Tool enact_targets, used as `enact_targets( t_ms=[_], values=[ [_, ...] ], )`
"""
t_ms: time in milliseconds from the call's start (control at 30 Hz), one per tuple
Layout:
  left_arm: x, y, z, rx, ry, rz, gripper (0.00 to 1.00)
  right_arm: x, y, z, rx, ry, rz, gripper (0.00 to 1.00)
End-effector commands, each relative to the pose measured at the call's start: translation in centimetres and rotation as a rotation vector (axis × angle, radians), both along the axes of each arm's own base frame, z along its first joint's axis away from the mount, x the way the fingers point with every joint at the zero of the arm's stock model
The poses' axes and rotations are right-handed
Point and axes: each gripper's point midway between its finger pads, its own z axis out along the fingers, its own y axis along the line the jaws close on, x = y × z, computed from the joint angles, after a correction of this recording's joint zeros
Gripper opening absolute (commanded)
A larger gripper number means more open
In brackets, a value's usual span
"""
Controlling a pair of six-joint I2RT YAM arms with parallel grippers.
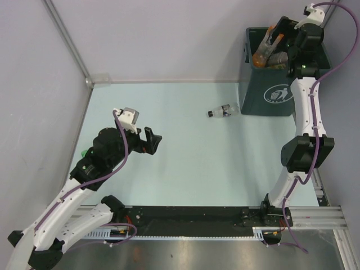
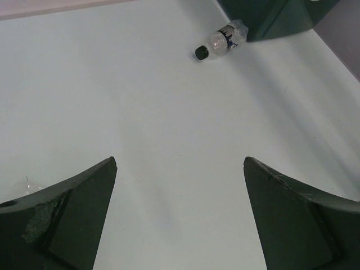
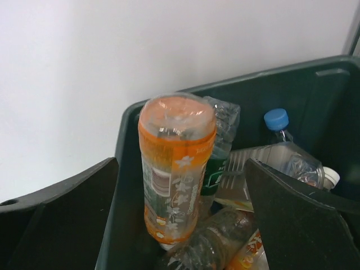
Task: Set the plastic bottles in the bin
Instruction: Place the plastic bottle in the trash bin.
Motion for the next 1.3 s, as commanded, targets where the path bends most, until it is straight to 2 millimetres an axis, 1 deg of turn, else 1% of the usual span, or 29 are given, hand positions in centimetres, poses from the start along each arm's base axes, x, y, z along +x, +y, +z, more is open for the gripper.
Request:
enact_targets(
  t_ms=[0,67,100,133,167,200,267,300,333,367,400,433,467,500,533,567,600,633,667,700,767,800,833,867,900,933,1033,1067,1267],
  values=[
    [0.5,1.1,0.6,0.001,-0.018,0.072,1.0,-5.7,0.8,9.3,-0.026,-0.175,0.027,1.0],
    [0.7,1.7,0.3,0.006,0.003,0.111,1.0,-6.9,0.8,10.0,-0.018,-0.185,0.022,1.0],
    [1.0,2.3,0.4,0.002,0.005,0.158,1.0,-8.7,1.0,11.6,-0.014,-0.216,0.026,1.0],
    [1.0,2.8,0.1,0.012,0.021,0.185,1.0,-9.2,1.2,11.3,-0.01,-0.206,0.034,1.0],
    [1.2,3.2,-0.2,0.016,0.033,0.217,1.0,-10.1,1.4,11.8,-0.004,-0.215,0.043,1.0],
    [1.4,3.7,-0.4,0.0,0.05,0.256,1.0,-12.0,1.8,12.9,0.01,-0.233,0.055,1.0],
    [1.7,5.3,-1.2,0.015,0.083,0.354,1.0,-13.2,2.9,11.8,0.029,-0.202,0.106,1.0],
    [1.8,5.7,-1.5,-0.003,0.106,0.391,1.0,-15.2,3.9,12.6,0.049,-0.219,0.146,1.0],
    [1.9,6.4,-1.8,-0.006,0.114,0.435,1.0,-15.3,4.2,10.9,0.066,-0.179,0.163,1.0],
    [1.9,7.2,-2.4,-0.001,0.142,0.479,1.0,-15.8,4.8,9.9,0.079,-0.154,0.186,1.0],
    [1.9,7.7,-2.8,-0.026,0.167,0.522,1.0,-17.8,6.1,10.5,0.085,-0.168,0.236,1.0],
    [2.0,8.4,-3.2,-0.027,0.182,0.567,1.0,-18.3,6.7,9.8,0.099,-0.15,0.256,1.0],
    [1.8,9.6,-3.8,-0.022,0.213,0.617,1.0,-18.4,7.4,7.4,0.112,-0.093,0.275,1.0],
    [1.9,9.9,-4.2,-0.042,0.236,0.648,1.0,-19.1,7.8,6.8,0.116,-0.083,0.284,1.0],
    [1.9,10.5,-4.7,-0.043,0.249,0.684,1.0,-20.7,8.9,7.0,0.123,-0.095,0.312,1.0],
    [1.9,11.4,-5.3,-0.049,0.266,0.73,1.0,-20.6,9.0,4.7,0.13,-0.05,0.313,1.0],
    [1.7,12.0,-5.9,-0.064,0.291,0.772,1.0,-21.3,10.3,4.1,0.137,-0.038,0.347,1.0],
    [1.6,12.4,-6.4,-0.068,0.299,0.802,1.0,-22.7,11.2,4.1,0.143,-0.043,0.372,1.0],
    [1.5,13.3,-7.1,-0.089,0.31,0.865,1.0,-23.1,11.7,3.3,0.152,-0.02,0.385,1.0],
    [1.3,13.8,-7.7,-0.09,0.324,0.895,1.0,-23.2,12.0,1.9,0.158,0.014,0.385,1.0],
    [1.3,14.5,-9.0,-0.114,0.345,0.955,1.0,-24.3,13.2,0.6,0.171,0.058,0.412,1.0],
    [1.4,14.5,-9.2,-0.118,0.348,0.959,1.0,-24.5,13.7,-0.6,0.171,0.086,0.422,1.0],
    [2.1,14.4,-9.3,-0.123,0.338,0.959,1.0,-25.1,14.5,-1.2,0.173,0.104,0.442,1.0],
    [2.3,14.5,-9.9,-0.104,0.341,0.958,1.0,-25.3,14.7,-1.6,0.177,0.114,0.437,1.0],
    [2.8,14.5,-10.2,-0.098,0.346,0.962,1.0,-25.4,15.1,-2.8,0.178,0.141,0.446,1.0],
    [3.6,14.5,-10.6,-0.094,0.351,0.962,1.0,-25.6,15.3,-3.2,0.181,0.147,0.449,1.0],
    [4.8,14.6,-12.0,-0.065,0.393,0.964,1.0,-26.4,16.2,-4.4,0.201,0.173,0.474,1.0],
    [5.2,14.6,-13.0,-0.041,0.425,0.973,1.0,-26.7,16.5,-4.5,0.204,0.175,0.484,1.0],
    [5.7,17.0,-16.5,0.009,0.485,1.093,1.0,-27.5,16.6,-6.2,0.211,0.198,0.487,1.0]
  ],
)
